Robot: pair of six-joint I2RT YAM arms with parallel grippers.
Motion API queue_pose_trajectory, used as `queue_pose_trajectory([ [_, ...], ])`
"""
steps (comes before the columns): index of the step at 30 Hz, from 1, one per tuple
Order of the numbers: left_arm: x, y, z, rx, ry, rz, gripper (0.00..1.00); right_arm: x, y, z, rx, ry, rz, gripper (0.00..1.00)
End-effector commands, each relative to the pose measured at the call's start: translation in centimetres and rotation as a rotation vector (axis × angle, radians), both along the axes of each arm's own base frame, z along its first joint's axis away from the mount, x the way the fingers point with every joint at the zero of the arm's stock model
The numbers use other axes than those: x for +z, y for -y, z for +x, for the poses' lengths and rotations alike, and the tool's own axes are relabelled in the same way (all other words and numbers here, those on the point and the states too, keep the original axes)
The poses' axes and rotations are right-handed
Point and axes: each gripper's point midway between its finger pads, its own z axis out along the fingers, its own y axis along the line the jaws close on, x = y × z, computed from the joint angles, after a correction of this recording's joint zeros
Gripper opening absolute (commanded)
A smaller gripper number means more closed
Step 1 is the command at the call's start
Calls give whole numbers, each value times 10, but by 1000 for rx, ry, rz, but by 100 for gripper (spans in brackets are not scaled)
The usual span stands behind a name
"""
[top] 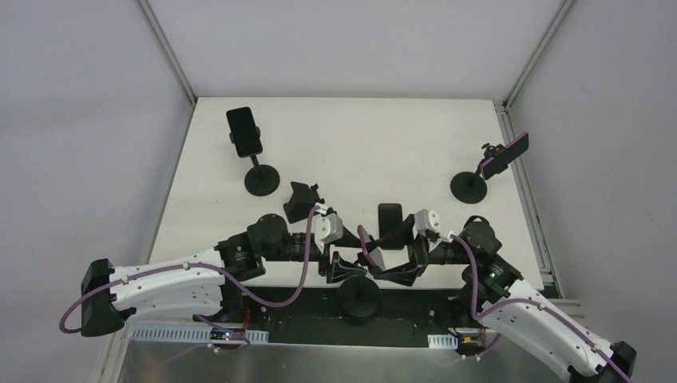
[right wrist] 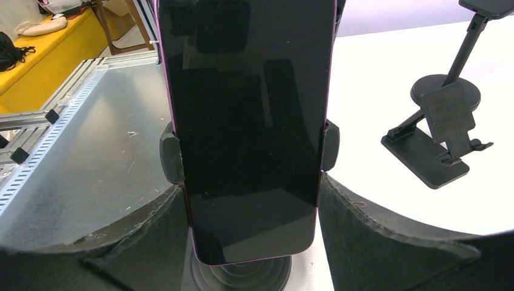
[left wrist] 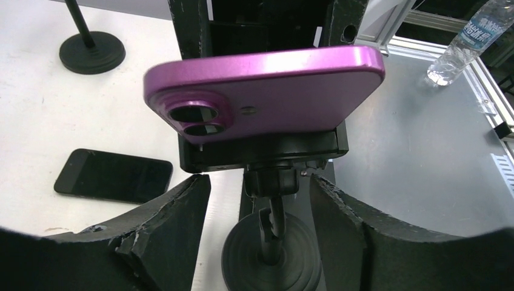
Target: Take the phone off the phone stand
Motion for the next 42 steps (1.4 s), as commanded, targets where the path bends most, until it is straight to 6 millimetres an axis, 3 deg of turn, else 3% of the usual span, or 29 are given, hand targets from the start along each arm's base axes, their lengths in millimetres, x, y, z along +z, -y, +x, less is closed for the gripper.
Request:
queue_pose_trajectory([
  [1,26,4,-5,-28,29,-61,61,65,4,0,-27,163,181,0],
  [15,33,6,-1,-6,33,-70,63,64,-5,1,3,148,189,0],
  [22,35,3,5,29,51,-79,50,58,-10,7,-7,137,186,0],
  [31,34,-1,13,81,56,-81,56,41,-15,9,1,106,144,0],
  [37,32,-5,19,123,62,-82,54,37,-17,13,-20,74,132,0],
  [42,32,-10,25,160,89,-83,56,34,-21,20,-34,65,118,8],
])
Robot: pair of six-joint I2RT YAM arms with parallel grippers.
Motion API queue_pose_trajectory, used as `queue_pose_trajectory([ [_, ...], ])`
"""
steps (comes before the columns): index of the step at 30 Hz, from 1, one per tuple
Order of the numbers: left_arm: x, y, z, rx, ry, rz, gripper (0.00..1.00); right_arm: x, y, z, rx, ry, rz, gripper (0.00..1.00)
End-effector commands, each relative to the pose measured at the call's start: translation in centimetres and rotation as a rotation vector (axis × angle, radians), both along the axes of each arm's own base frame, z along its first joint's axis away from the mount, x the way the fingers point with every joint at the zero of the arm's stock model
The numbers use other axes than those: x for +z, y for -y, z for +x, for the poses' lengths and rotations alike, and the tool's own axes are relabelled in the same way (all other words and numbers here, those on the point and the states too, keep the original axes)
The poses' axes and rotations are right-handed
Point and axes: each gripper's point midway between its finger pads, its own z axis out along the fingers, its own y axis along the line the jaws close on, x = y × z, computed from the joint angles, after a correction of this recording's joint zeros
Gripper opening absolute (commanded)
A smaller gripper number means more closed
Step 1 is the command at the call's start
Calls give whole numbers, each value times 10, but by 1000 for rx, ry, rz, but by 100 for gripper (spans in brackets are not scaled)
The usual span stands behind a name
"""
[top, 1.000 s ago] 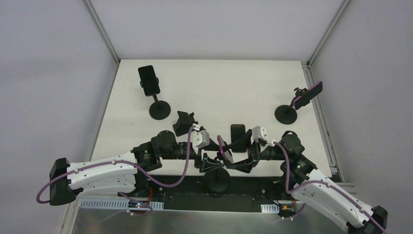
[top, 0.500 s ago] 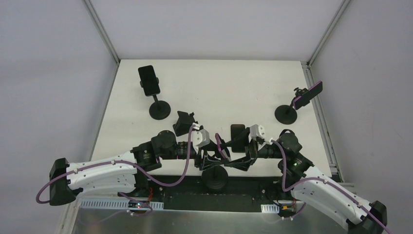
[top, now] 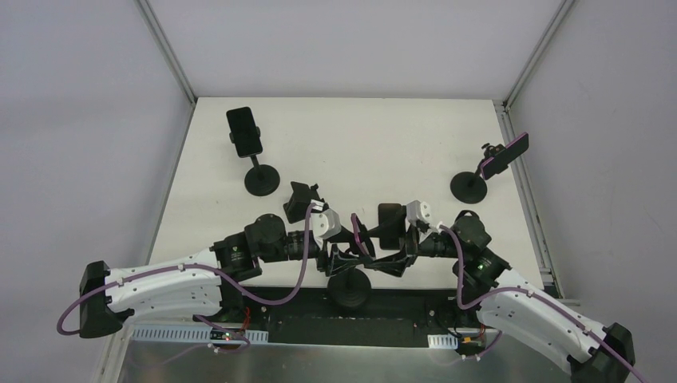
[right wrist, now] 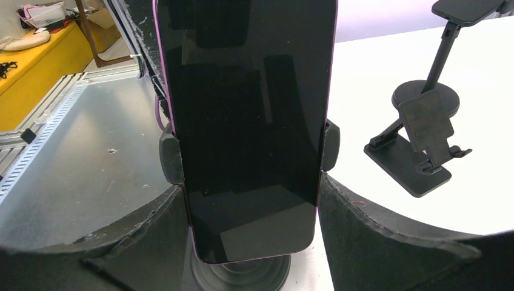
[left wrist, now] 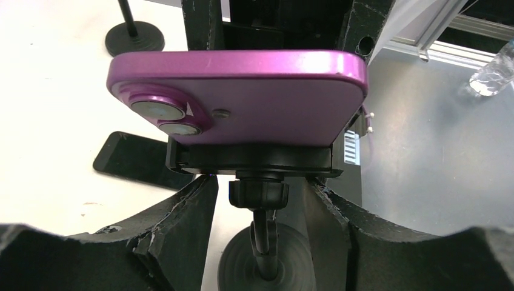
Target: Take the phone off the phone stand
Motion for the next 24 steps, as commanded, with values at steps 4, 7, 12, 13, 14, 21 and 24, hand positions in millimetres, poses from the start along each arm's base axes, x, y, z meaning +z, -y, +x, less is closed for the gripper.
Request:
queue_pose_trajectory([
  [4,35,-6,9,61,106,-110,57,33,-10,-1,40,69,92,8],
  [7,34,-8,10,68,117,-105,54,37,-13,0,55,67,99,9],
  [12,31,-13,15,100,134,-101,40,38,-20,-1,79,62,88,10],
  [13,31,-14,15,101,134,-101,37,37,-21,-1,83,59,83,10],
  [14,31,-15,16,104,145,-100,33,36,-22,-1,90,56,79,11],
  [21,24,-16,17,101,186,-75,15,27,-26,-4,103,23,48,40],
  [24,21,-18,19,110,190,-66,7,21,-25,-4,94,-23,22,59],
])
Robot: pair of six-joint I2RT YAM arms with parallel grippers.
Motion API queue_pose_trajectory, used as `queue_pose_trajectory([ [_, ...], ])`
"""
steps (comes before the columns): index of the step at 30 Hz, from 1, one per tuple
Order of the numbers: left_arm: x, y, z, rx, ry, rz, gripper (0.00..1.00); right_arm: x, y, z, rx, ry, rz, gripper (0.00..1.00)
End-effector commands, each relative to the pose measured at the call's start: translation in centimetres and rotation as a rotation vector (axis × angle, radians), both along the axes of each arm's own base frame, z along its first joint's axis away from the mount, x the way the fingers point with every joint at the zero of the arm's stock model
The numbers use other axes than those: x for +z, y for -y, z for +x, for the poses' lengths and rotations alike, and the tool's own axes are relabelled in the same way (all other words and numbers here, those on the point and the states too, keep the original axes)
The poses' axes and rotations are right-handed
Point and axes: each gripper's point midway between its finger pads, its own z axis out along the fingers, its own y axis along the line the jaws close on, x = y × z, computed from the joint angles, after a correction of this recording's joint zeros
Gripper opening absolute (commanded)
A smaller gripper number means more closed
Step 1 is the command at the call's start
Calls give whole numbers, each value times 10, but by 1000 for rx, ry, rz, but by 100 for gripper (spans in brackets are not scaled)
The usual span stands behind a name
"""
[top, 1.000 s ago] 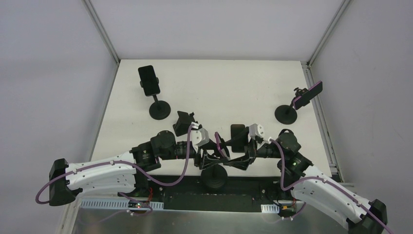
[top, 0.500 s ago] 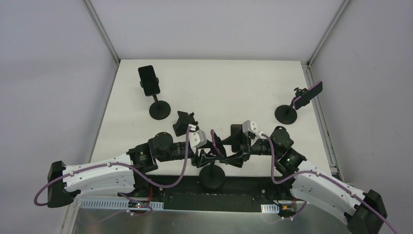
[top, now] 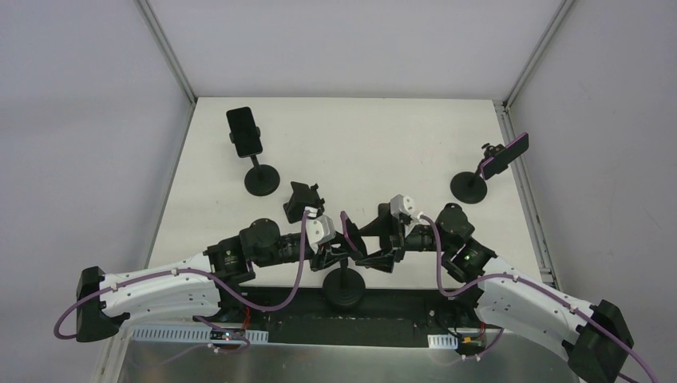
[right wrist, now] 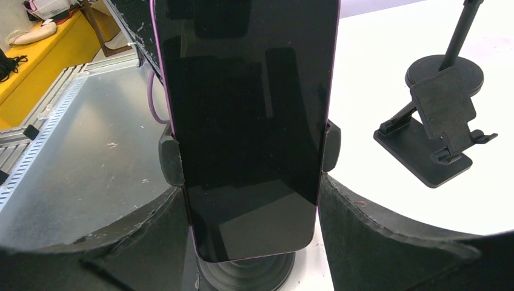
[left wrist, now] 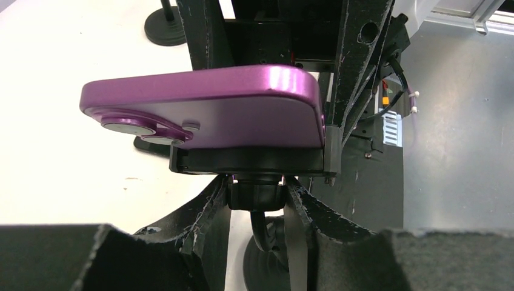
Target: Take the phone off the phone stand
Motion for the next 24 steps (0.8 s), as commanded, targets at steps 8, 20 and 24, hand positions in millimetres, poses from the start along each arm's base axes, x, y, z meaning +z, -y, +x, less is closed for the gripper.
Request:
queue_pose_trajectory([
  [8,22,-15,34,206,89,-102,0,28,0,-12,24,-74,12,99],
  [20,16,-14,31,162,118,-55,0,20,9,0,-95,-167,-126,99],
  [24,15,-14,28,139,138,-44,0,16,16,6,-144,-131,-137,99],
])
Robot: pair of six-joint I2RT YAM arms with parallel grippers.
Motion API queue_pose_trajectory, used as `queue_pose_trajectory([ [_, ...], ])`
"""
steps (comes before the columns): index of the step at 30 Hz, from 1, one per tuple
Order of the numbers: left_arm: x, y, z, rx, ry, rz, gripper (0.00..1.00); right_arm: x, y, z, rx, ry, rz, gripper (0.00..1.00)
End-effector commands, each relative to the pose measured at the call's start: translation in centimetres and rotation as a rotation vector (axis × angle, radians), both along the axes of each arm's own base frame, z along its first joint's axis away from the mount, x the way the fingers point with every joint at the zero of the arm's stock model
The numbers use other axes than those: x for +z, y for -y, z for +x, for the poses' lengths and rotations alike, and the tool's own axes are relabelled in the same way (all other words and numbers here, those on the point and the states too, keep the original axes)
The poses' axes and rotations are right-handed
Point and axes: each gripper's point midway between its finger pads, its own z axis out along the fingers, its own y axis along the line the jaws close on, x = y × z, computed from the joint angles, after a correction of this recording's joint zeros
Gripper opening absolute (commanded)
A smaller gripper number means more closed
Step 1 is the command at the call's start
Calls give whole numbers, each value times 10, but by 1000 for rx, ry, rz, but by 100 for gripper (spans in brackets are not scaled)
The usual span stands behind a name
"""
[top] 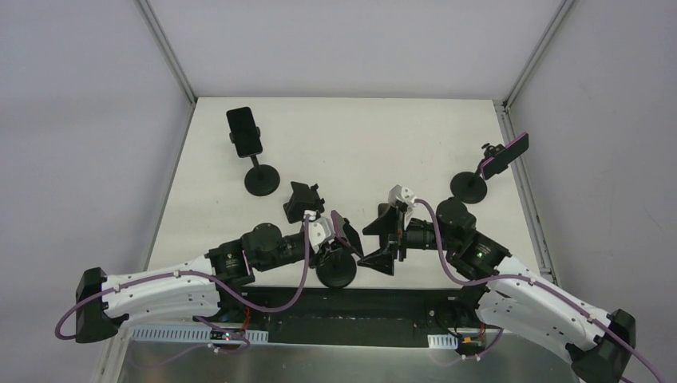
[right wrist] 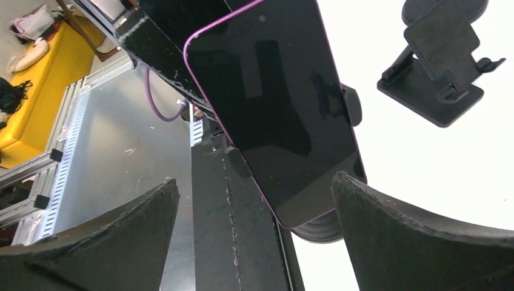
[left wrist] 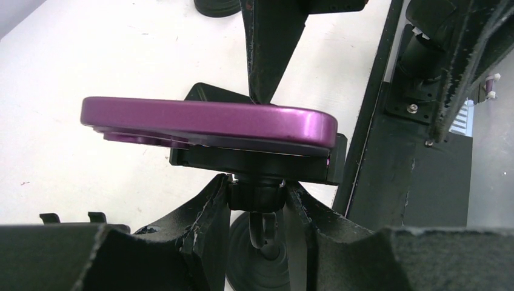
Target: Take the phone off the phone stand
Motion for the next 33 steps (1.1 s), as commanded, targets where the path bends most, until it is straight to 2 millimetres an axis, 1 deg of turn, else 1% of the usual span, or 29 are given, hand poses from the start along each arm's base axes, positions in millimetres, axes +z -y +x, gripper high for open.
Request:
queue_pose_trajectory([
  [1,42,4,-1,-30,89,-112,0,8,9,5,-50,72,-8,99],
  [4,40,5,-5,-61,101,-101,0,7,13,5,-67,48,-23,99],
  [8,35,15,-24,-185,74,-82,0,7,14,-4,-20,-13,-71,99],
  [11,30,23,-37,-272,46,-63,0,6,16,-5,-19,-43,-111,99],
  [17,22,33,-50,-364,11,-37,0,6,21,-10,-18,-7,-69,99],
  [22,18,34,-50,-370,6,-28,0,2,26,-16,2,-4,-83,99],
  [23,18,34,-50,-371,10,-26,0,-1,26,-12,64,207,-96,99],
  [24,18,35,-51,-377,13,-24,0,-2,27,-10,70,232,-100,99],
  [33,10,43,-53,-406,-22,3,0,-3,27,-6,51,240,-114,99],
])
